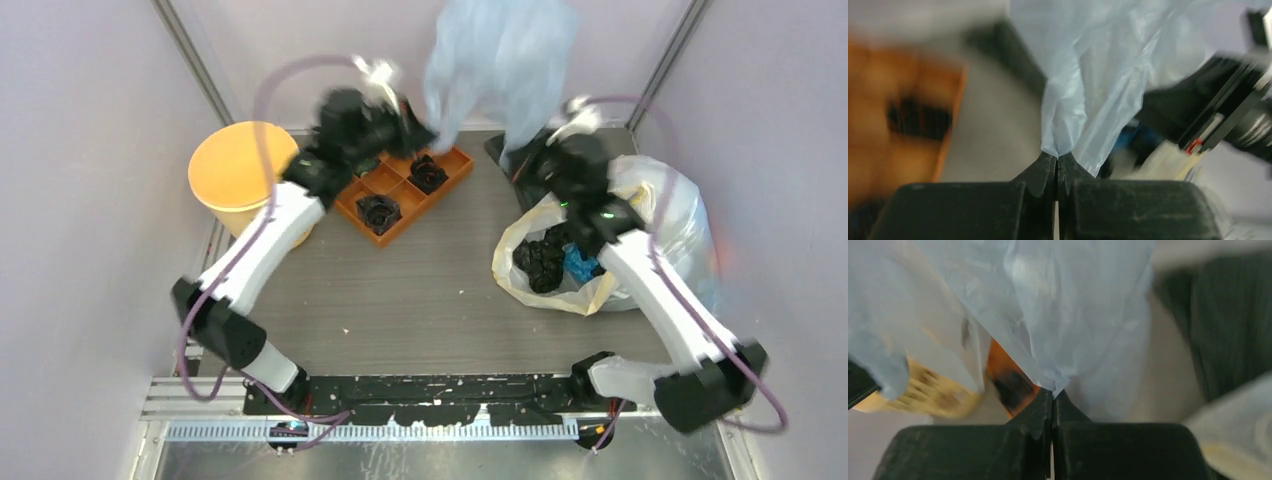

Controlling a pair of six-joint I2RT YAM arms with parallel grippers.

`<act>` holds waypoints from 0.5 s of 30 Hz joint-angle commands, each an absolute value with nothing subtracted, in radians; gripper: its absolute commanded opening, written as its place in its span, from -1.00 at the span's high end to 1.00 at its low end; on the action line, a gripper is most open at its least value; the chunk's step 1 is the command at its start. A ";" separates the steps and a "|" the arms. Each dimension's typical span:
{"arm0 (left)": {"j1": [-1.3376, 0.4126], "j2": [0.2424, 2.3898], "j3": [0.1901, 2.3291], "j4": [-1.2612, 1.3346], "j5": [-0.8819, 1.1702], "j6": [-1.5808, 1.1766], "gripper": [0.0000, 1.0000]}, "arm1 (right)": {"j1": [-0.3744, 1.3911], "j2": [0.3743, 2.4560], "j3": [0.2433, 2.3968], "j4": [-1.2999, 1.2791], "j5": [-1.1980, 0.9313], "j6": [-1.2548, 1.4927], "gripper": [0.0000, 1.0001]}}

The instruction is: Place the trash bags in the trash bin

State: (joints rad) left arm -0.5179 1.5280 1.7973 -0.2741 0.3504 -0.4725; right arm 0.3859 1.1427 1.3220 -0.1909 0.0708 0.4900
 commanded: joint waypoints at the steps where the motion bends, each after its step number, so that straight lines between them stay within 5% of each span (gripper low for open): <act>1: -0.636 1.449 1.433 -0.427 0.249 -0.375 0.99 | 0.415 1.076 1.040 -0.377 0.042 0.587 0.99; 6: -0.725 1.257 1.460 -0.488 0.203 -0.342 0.99 | 0.427 0.942 1.260 -0.579 0.058 0.515 0.99; 15: -0.732 1.264 1.646 -0.518 0.168 -0.345 0.99 | 0.427 1.033 1.483 -0.676 0.047 0.469 0.99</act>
